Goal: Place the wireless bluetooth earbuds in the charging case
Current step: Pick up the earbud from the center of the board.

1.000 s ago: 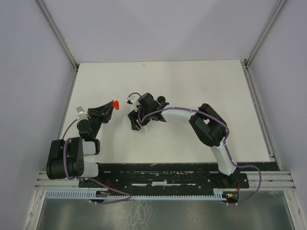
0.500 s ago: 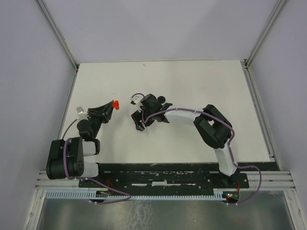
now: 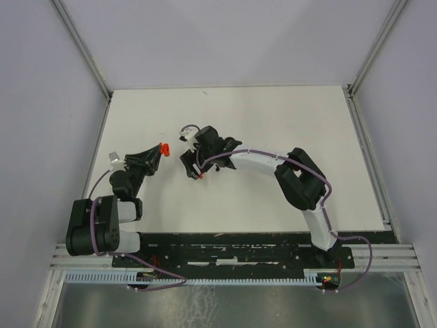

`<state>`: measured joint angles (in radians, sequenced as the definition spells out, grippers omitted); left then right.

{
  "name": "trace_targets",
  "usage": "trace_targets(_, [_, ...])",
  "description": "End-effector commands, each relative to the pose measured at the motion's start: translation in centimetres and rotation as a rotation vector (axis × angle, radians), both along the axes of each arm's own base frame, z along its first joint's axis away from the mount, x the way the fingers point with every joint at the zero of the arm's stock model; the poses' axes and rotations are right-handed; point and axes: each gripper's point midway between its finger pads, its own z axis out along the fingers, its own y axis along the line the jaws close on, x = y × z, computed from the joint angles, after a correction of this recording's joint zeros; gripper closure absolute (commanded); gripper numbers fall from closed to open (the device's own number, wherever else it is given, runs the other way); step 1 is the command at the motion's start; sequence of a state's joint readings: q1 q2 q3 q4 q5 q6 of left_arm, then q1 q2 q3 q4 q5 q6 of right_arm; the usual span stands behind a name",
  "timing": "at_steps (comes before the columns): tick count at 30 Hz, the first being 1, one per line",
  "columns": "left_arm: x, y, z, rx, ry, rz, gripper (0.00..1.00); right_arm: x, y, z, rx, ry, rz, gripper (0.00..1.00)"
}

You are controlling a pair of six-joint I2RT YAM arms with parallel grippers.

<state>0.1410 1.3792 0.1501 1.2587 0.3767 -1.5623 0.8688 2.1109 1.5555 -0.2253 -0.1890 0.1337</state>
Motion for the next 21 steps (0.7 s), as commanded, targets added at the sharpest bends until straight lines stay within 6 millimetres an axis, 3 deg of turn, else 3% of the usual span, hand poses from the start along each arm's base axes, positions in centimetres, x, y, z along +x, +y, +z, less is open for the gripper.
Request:
trace_targets(1, [-0.1,-0.1,0.7,0.050,-0.048,-0.014,0.97,0.8,1.7,0.6,0.023,-0.022,0.040,0.17])
trace_targets(10, [0.0,-0.1,0.7,0.049,-0.048,-0.013,0.97,0.6,2.3,-0.7,0.024,0.012,0.061,0.17])
trace_targets(21, [0.0,-0.1,0.6,0.048,-0.045,-0.013,0.97,-0.5,1.5,-1.4,0.022,0.046,0.058,0.18])
